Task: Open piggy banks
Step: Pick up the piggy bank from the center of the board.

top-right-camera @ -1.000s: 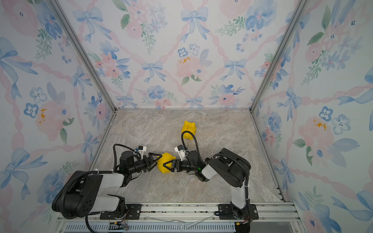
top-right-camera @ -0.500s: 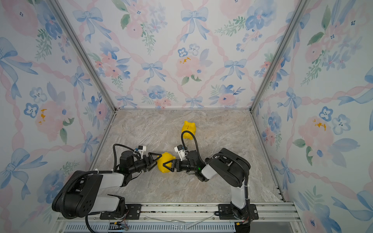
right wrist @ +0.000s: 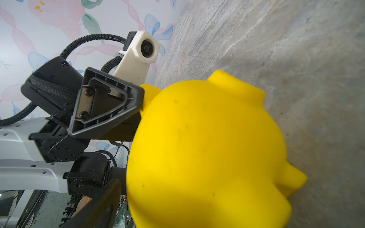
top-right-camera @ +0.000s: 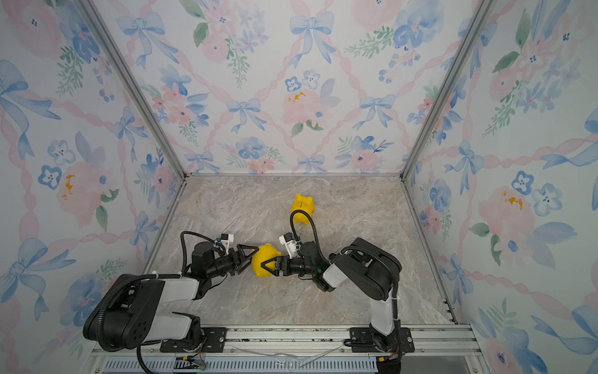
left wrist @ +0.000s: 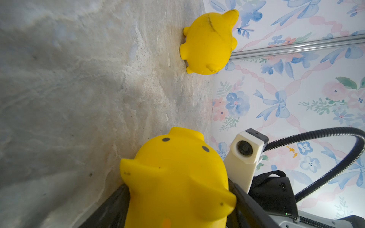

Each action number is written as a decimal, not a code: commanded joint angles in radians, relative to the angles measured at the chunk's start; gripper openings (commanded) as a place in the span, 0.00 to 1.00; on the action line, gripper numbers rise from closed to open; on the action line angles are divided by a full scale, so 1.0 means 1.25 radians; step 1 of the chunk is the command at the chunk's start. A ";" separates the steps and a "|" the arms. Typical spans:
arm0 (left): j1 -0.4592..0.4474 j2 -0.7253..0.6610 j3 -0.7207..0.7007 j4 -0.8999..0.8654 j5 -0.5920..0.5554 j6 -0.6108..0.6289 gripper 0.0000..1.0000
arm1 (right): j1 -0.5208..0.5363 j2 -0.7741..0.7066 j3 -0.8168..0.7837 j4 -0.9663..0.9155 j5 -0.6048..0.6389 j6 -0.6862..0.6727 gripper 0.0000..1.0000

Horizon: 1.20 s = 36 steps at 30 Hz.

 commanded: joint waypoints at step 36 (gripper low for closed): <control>0.002 0.082 0.084 -0.002 0.023 0.111 0.95 | -0.037 0.105 0.009 0.041 -0.029 0.043 0.88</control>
